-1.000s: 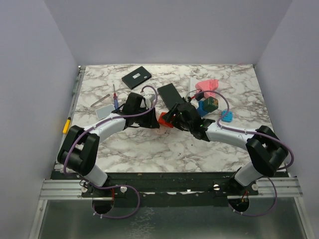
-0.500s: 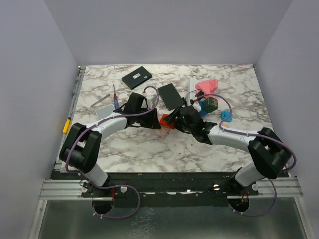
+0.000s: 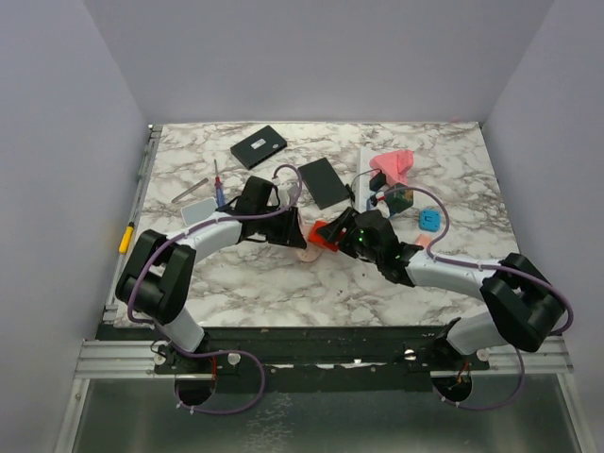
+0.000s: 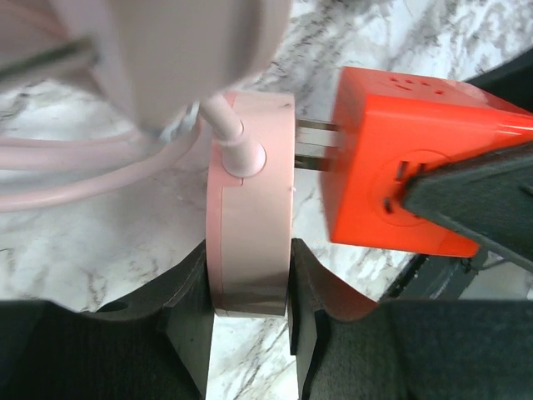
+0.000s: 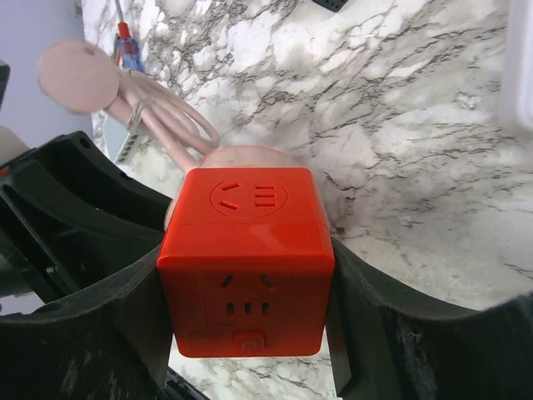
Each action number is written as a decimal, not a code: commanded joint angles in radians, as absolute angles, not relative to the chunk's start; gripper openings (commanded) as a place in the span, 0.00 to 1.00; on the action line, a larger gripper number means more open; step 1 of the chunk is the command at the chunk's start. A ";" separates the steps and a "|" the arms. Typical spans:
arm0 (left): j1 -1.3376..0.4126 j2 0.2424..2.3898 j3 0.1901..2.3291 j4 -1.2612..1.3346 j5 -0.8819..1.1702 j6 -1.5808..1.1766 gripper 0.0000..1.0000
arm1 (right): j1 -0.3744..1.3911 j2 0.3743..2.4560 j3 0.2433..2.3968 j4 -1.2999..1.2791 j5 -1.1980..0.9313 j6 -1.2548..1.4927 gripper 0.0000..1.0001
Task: Pull the plug off the socket
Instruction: Remove the plug from the socket, then place the plug at the center of the board.
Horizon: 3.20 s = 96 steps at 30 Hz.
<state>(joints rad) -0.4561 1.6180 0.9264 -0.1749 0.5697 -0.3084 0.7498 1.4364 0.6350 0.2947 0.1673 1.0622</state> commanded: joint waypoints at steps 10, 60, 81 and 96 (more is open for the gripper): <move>-0.410 1.621 0.974 -0.128 0.513 -0.293 0.00 | 0.727 1.430 0.614 0.279 0.116 1.007 0.00; -0.411 1.628 0.988 -0.180 0.400 -0.279 0.02 | 0.017 1.080 0.659 -0.236 0.479 0.673 0.00; -0.411 1.655 0.999 -0.194 0.413 -0.286 0.04 | 0.017 1.217 0.612 -0.242 0.547 0.810 0.15; -0.411 1.682 1.010 -0.209 0.408 -0.293 0.16 | 0.015 1.269 0.604 -0.225 0.510 0.830 0.60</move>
